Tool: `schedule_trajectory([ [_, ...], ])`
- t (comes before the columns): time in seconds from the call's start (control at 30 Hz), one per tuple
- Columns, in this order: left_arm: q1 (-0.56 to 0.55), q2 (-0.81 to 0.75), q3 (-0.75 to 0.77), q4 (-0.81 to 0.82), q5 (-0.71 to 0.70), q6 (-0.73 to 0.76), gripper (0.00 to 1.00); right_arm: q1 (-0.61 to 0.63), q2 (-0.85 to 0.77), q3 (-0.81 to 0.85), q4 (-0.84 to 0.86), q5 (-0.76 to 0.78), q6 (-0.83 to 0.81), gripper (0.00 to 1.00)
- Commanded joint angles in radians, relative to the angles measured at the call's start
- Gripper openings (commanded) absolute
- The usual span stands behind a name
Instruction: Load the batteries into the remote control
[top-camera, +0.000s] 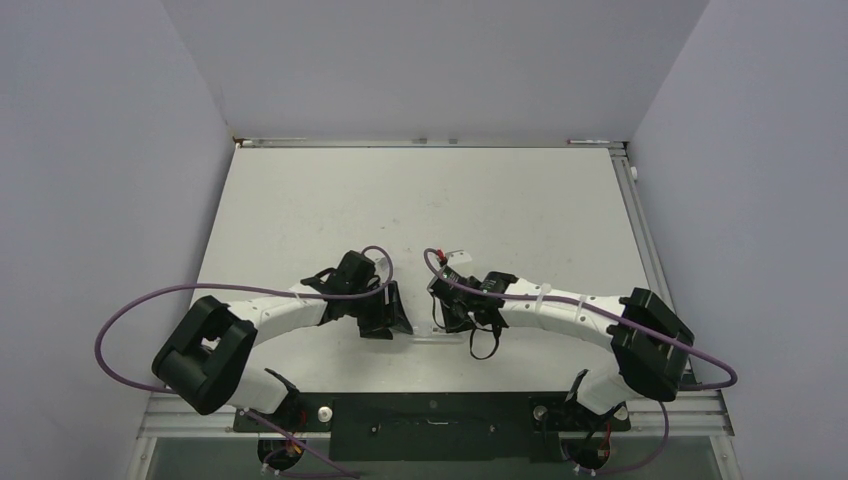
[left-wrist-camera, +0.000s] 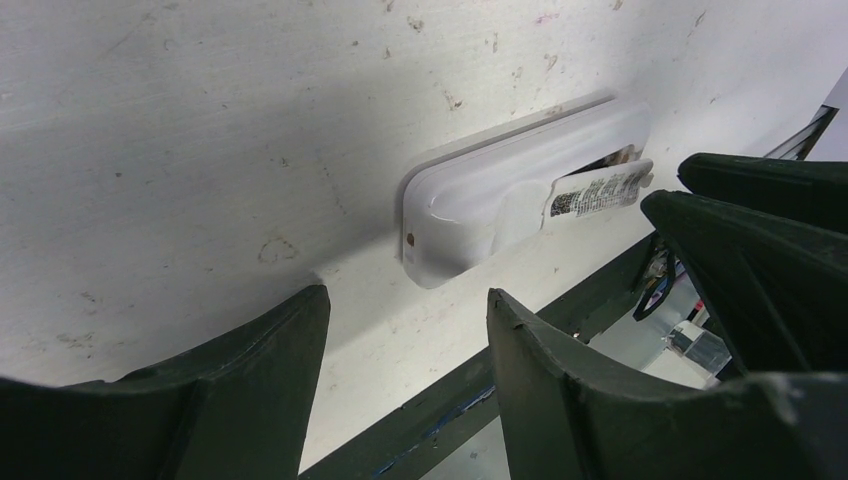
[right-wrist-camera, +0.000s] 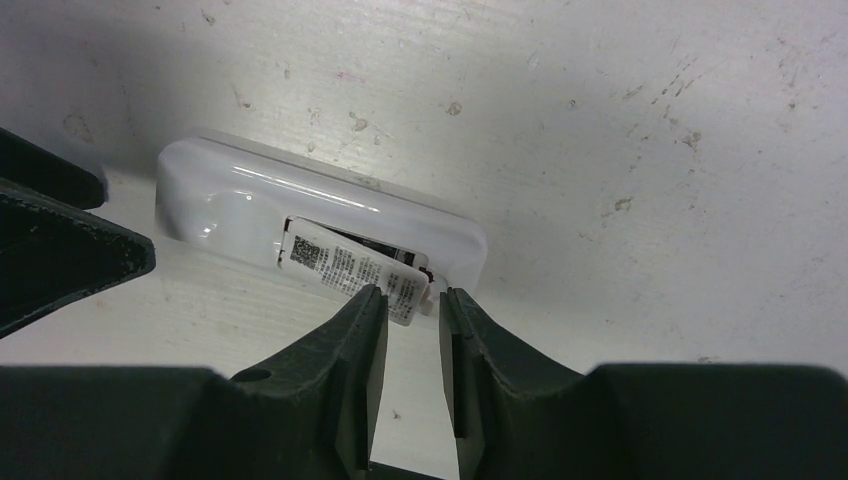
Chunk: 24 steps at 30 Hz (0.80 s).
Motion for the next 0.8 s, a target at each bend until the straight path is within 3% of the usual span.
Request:
schedule_trajectory([
  [0.0, -0.010, 0.011, 0.043, 0.047, 0.001, 0.003, 0.56, 0.002, 0.016, -0.002, 0.019, 0.035, 0.027, 0.27],
  [0.77, -0.012, 0.008, 0.036, 0.048, 0.007, 0.005, 0.56, 0.027, 0.052, 0.006, 0.037, 0.014, 0.057, 0.26],
])
